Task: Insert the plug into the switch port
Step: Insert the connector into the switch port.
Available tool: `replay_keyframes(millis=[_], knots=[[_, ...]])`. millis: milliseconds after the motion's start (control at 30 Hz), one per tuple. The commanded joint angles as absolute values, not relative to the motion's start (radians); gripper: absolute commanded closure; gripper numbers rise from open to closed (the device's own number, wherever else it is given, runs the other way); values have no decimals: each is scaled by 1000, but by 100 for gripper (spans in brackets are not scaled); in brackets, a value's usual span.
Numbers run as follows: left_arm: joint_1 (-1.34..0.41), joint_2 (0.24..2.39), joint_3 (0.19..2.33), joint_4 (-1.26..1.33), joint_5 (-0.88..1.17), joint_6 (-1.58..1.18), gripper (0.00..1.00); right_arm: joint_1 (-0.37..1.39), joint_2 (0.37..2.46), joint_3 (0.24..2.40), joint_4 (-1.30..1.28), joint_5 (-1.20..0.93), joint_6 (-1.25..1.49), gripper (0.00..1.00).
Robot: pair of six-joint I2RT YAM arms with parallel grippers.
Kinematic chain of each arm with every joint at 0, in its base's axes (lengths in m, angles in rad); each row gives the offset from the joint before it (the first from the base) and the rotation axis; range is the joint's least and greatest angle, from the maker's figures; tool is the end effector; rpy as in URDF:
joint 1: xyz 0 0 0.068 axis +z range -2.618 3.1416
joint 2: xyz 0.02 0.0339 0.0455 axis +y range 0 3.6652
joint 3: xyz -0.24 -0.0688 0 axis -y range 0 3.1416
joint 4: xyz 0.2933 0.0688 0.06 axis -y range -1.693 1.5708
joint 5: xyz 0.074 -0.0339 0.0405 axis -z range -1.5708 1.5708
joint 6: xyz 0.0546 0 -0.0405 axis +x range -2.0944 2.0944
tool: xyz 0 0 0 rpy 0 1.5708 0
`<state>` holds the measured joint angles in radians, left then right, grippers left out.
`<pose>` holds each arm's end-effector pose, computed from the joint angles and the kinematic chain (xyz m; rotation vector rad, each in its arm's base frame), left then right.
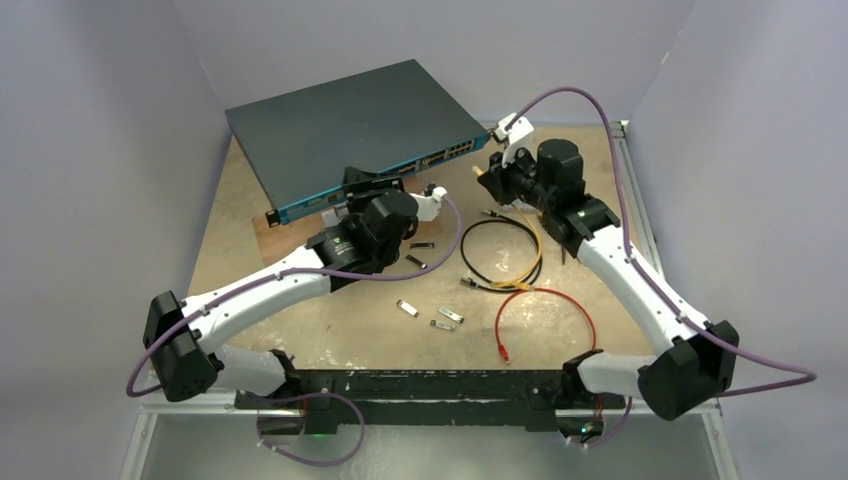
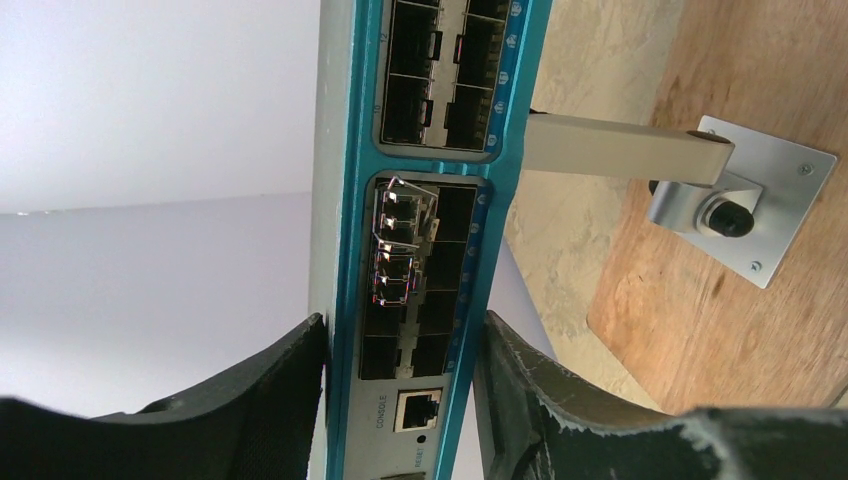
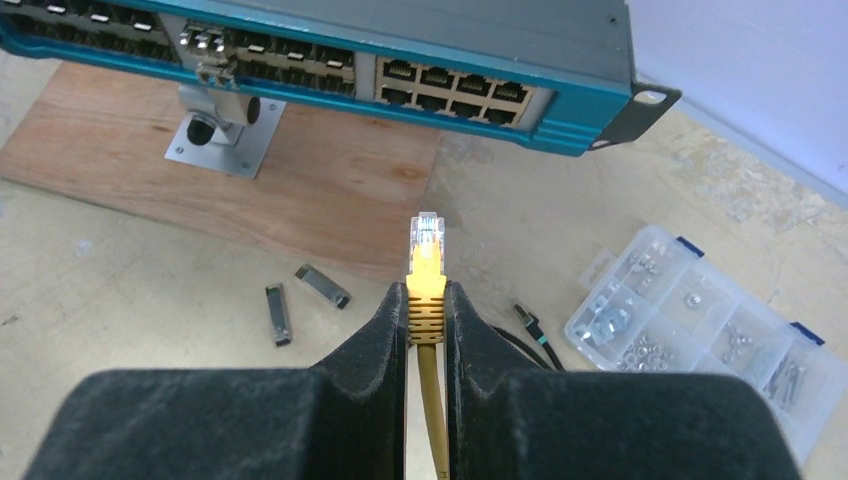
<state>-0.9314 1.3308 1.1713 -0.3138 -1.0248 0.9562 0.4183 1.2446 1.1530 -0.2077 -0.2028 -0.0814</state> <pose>0.2482 -0.2556 0.3126 1.1182 1.5912 1.0484 0.3267 0.1573 0.3362 -0.6016 1.7867 0.4212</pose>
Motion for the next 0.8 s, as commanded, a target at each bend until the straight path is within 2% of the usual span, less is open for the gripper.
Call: replay_keyframes(millis=[0,533,767], knots=[[-927,1297,1149,-302,-1033,931,62,398,1261,1218,-141,-234,-108,100],[-927,1285,1140,-307,-1022,914,66,374,1379,1290,-72,-387,-81,100],[-927,1280,1139,-310,-1019,909,66,374,1399,1301,-36,-367,-60,100]])
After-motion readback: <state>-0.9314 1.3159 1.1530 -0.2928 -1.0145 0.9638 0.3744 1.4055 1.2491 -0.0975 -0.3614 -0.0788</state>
